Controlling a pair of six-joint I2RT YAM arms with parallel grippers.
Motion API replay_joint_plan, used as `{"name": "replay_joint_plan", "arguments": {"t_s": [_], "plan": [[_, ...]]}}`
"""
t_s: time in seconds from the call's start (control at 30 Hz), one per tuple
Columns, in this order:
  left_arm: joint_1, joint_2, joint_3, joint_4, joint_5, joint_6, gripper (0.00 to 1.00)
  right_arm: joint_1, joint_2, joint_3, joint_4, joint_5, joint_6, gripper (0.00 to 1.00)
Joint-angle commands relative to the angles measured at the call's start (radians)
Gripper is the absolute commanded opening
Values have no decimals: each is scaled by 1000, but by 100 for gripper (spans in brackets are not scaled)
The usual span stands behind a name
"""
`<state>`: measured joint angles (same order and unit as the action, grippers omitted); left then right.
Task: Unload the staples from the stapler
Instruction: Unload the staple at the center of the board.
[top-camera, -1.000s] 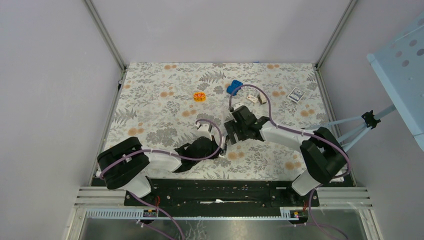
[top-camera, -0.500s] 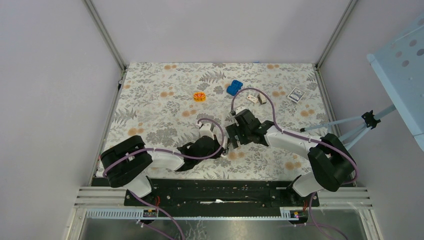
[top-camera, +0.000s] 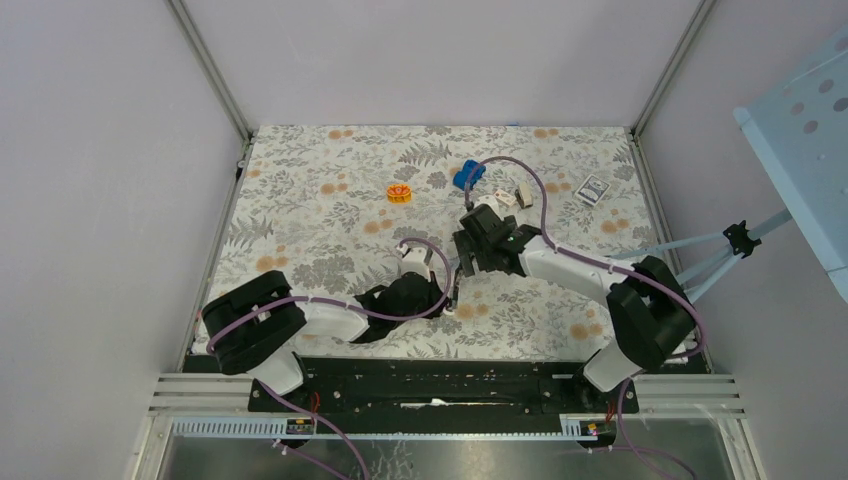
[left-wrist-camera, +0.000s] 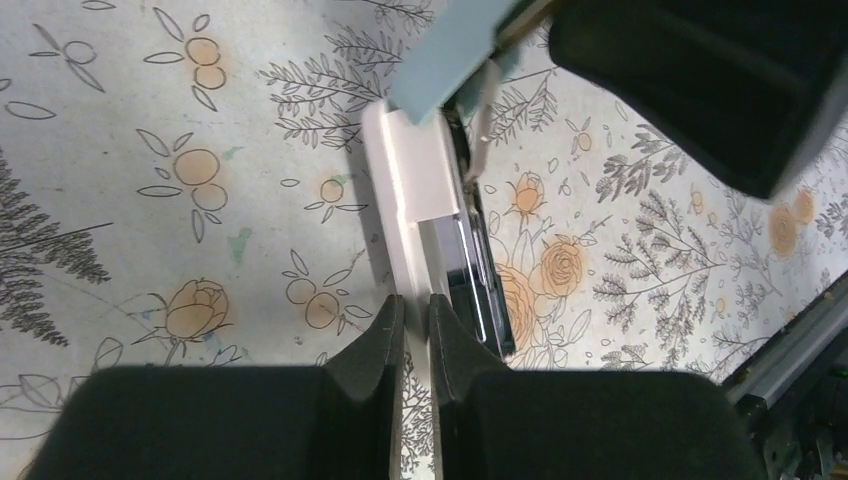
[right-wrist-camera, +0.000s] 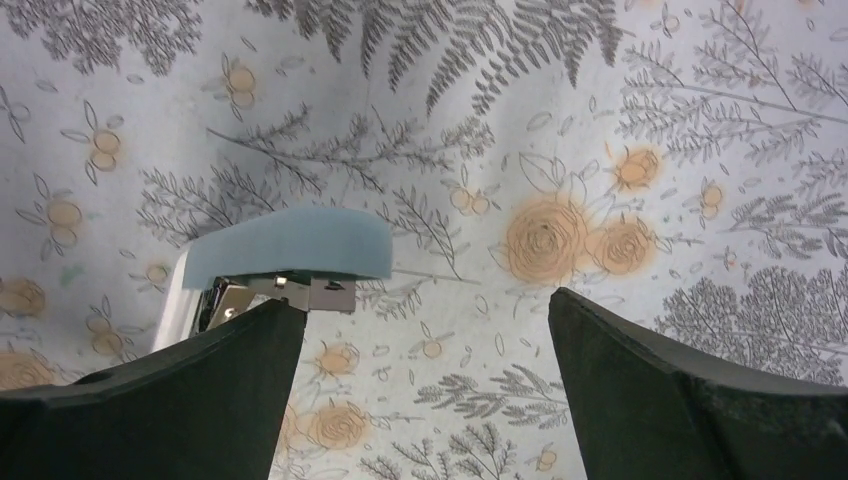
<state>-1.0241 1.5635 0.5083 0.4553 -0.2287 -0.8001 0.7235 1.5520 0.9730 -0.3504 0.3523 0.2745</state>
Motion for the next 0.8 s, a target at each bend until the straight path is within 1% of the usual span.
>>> {"name": "replay_joint_plan", "arguments": {"t_s": [0.0, 0.17, 0.3, 0.57, 0.67, 0.77], "plan": [[-29, 45, -49, -128, 89, 89, 0, -32, 96, 131, 36, 100, -12, 98], [-40, 59, -53, -113, 116, 104, 0, -44, 184, 195, 39, 97, -49, 97], [-42, 68, -66, -90, 127, 91, 0, -44, 184, 189, 34, 77, -46, 96], [-41, 75, -89, -46, 123, 30, 0, -43, 28, 59, 29, -5, -17, 96], [-41, 80, -90, -25, 127, 7, 0, -44, -71, -35, 43, -81, 35, 95], [-41, 96, -84, -7, 140, -3, 0, -43, -177, -156, 95, -205, 102, 95]]}}
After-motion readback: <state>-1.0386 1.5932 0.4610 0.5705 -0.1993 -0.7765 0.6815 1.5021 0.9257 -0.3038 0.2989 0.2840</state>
